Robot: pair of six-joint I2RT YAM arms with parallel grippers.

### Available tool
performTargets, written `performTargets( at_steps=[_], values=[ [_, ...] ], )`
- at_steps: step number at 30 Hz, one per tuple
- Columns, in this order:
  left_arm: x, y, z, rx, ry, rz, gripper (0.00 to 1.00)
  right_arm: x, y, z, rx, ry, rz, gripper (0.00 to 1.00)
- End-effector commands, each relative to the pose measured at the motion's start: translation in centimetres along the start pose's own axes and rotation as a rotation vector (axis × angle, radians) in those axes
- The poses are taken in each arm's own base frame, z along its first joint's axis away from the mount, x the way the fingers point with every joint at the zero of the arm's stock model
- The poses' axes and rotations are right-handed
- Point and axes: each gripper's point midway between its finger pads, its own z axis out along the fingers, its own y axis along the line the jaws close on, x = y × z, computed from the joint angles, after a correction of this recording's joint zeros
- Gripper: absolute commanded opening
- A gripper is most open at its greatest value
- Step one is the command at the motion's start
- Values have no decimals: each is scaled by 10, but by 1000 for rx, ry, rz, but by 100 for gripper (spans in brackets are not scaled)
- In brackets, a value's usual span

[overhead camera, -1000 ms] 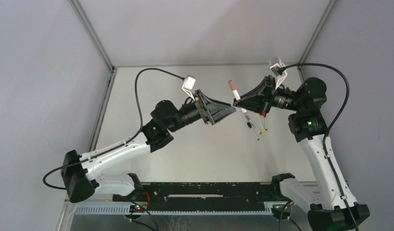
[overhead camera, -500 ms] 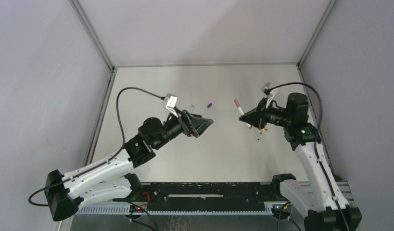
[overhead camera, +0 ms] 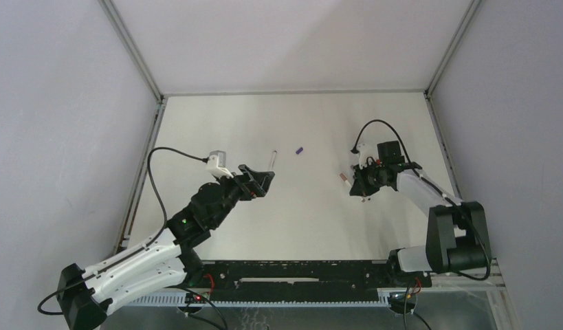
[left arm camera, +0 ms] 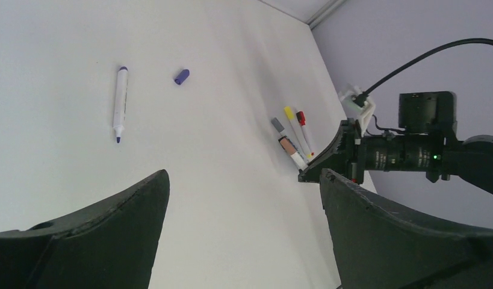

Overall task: Insert the pens into the pen caps
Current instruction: Place the pen at the center of the board.

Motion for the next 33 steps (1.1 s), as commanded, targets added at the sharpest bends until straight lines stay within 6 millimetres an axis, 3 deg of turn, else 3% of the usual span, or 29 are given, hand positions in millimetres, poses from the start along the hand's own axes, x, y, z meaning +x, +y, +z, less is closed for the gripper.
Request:
performTargets(
  at_steps=[1, 9, 17, 26, 30, 33],
  values=[
    [3, 14, 3, -54, -7, -16, 96, -15, -20, 12, 90, -11, -14, 11],
    [12, 23, 11, -91, 33, -6, 95, -6, -37, 22, 139, 46, -11, 22],
    [15, 23, 20, -100, 73, 21, 92, -4, -46, 17, 142, 46, 24, 36],
    [17, 15, 44, -68, 160, 147, 92, -26, -25, -26, -58, -109, 44, 39],
    [10, 13, 70, -69, 230, 234, 92, -35, -15, -45, -136, -191, 36, 39],
    [20, 23, 94, -108, 355, 301, 90, -39, -10, -56, -180, -241, 40, 40]
  ],
)
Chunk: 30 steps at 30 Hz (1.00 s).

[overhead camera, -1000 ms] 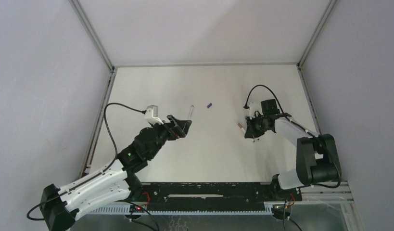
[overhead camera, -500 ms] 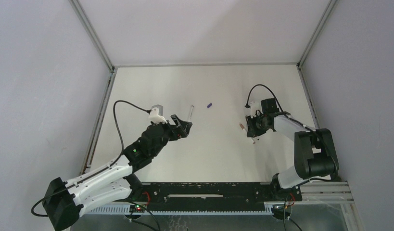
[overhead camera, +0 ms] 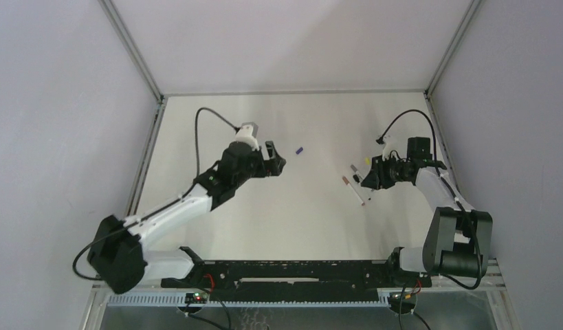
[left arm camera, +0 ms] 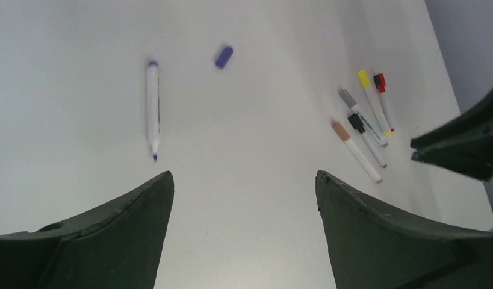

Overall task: Insert the pens into the pen caps
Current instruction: Place the pen at the center of the board, then move the pen cap to the center of the board.

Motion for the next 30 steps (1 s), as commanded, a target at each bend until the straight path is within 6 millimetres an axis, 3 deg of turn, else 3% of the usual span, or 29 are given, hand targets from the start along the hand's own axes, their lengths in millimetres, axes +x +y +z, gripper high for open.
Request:
performTargets(
  at_steps=[1, 9, 14, 16, 23, 30],
  values=[
    [-14, -10, 31, 17, 133, 143, 89, -25, 24, -21, -143, -114, -49, 40],
    [-18, -3, 102, -85, 372, 315, 85, -26, 13, -35, -140, -166, -9, 40],
    [-12, -7, 148, -62, 470, 345, 59, -25, 6, -37, -133, -173, 10, 40],
    [-8, -6, 168, -58, 499, 341, 54, -24, 5, -36, -134, -172, 16, 40],
    [0, -5, 206, -33, 535, 311, 50, -20, 1, -33, -142, -160, 37, 40],
    [8, 0, 231, -29, 540, 266, 44, -18, -4, -34, -134, -156, 55, 40]
  ],
)
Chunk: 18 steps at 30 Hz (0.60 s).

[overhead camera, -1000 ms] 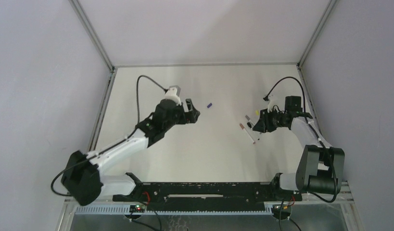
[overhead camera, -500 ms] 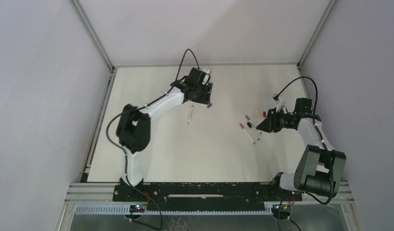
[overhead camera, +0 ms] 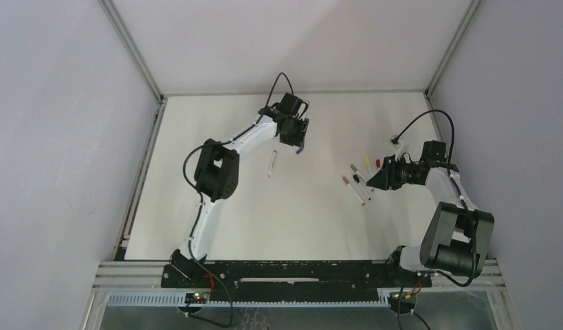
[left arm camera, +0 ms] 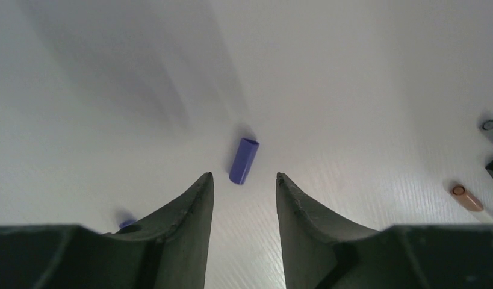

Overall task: Insert the pens into the pen caps
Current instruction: Move the pen cap to the center of the board.

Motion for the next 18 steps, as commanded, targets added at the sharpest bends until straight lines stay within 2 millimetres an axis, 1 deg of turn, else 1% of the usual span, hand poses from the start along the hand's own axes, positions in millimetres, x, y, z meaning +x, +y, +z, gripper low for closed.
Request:
performTargets(
  at_steps=[1, 5, 14, 18],
  values=[
    [-23, -7, -2, 44, -38, -19, 44, -15, -2, -6, -1, -34, -37, 40],
    [-21, -7, 7, 54, -28, -31, 42, -15, -5, -8, 4, -38, -28, 40],
    [-6, -5, 15, 45, 22, -57, 35, -16, -7, -9, 9, -44, -21, 39],
    [1, -2, 17, 31, 44, -57, 29, -16, -7, -9, 8, -43, -20, 39]
  ],
)
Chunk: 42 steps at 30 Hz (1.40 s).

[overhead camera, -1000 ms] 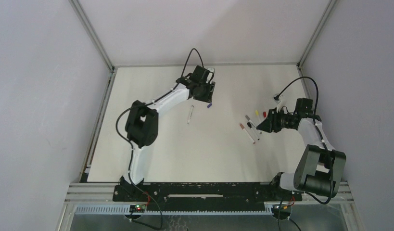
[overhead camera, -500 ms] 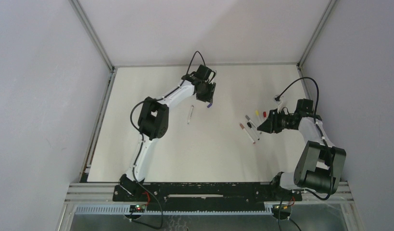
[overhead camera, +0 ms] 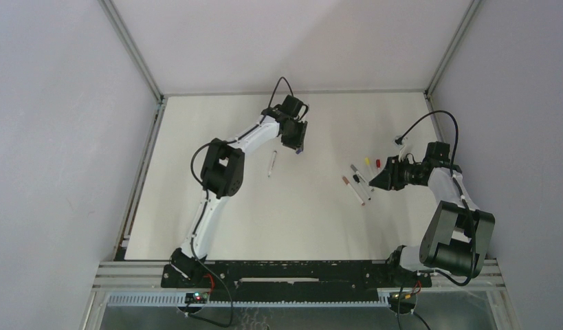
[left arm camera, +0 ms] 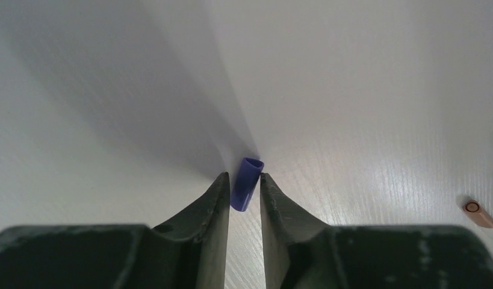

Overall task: Insert the pens into the pen caps
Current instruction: Move the pen cap to the center of the board.

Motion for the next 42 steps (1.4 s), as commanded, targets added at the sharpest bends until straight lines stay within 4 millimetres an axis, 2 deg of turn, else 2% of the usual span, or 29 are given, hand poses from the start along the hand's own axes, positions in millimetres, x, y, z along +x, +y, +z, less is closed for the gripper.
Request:
performTargets(
  at_steps=[1, 10, 14, 17, 24, 28, 31, 33, 35, 37, 39, 42],
  values=[
    [-7, -6, -8, 11, -6, -11, 28, -16, -1, -3, -8, -30, -41, 39],
    [9, -13, -8, -31, 34, 67, 12, -18, 4, -7, -12, -44, -49, 39],
    [21, -26, -23, -24, 45, 130, 8, -21, 10, -11, -20, -58, -68, 39],
    [41, -43, -37, -1, 66, 192, 8, -23, 15, -15, -29, -69, -83, 39],
    [119, -88, -59, 58, 136, 313, 8, -24, 22, -17, -52, -82, -96, 39],
    [143, -104, -65, 87, 130, 293, 12, -24, 25, -17, -68, -87, -97, 39],
    [138, -107, -73, 82, 88, 233, 28, -24, 28, -16, -80, -89, -99, 38],
    [123, -109, -85, 73, 26, 202, 38, -24, 30, -17, -87, -90, -102, 39],
    [104, -113, -104, 93, -53, 167, 44, -24, 32, -17, -89, -91, -109, 39],
    [87, -111, -119, 113, -120, 131, 47, -24, 33, -18, -91, -93, -114, 39],
    [73, -101, -129, 119, -183, 84, 47, -24, 33, -18, -91, -95, -118, 39],
    [56, -70, -134, 82, -241, 14, 46, -24, 33, -19, -91, -96, -120, 39]
  ],
)
